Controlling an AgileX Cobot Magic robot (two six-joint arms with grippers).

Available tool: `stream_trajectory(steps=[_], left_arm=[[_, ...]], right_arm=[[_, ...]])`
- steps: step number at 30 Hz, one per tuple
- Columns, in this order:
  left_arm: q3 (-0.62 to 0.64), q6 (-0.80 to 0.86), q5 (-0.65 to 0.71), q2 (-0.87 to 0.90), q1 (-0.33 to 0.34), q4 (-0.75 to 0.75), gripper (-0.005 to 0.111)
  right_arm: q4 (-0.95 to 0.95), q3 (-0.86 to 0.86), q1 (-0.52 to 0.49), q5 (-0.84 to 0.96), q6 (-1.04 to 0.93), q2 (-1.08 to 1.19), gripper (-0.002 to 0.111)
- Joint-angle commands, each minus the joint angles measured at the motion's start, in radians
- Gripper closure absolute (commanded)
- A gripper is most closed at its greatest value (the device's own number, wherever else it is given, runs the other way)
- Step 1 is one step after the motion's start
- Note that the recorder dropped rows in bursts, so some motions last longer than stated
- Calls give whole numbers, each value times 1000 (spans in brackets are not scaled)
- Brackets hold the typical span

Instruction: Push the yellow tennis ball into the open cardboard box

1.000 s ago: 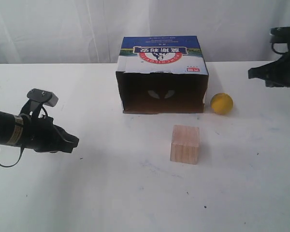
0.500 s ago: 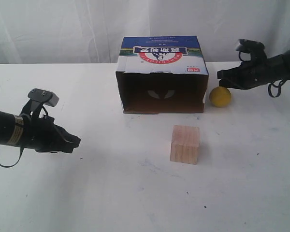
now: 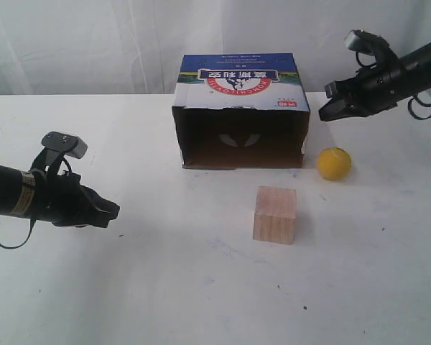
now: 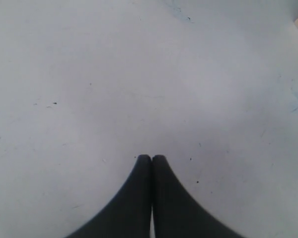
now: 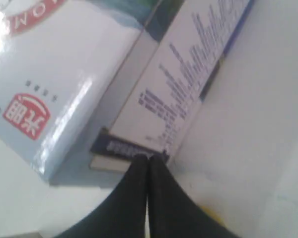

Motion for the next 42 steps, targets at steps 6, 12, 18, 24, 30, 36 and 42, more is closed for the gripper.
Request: stream_trajectory(steps=[6,12,18,24,30,36,42], left_arm=[[6,12,-7,-10,2,8,107],[6,27,-9,-8,2,6,107],[6,40,-9,-8,2,-4,107],[6,52,-14,-8,2,-6,107],[6,52,-14,-8,2,-6,107],[6,55,-13,-8,2,-6,107],[6,55,-13,-8,2,-6,107]], right_arm=[[-319,88,-1,99,294,-41,108],[-303,164,17,46,288,-29,108],[-199,187,106,32,163,-16,108],[-192,187,215,-119,131,-16,108],[-192,187,257,-216,131,-16,108],[-190,177,261,-233,131,-18,108],[-188,143,264,-223,131,-70,108]])
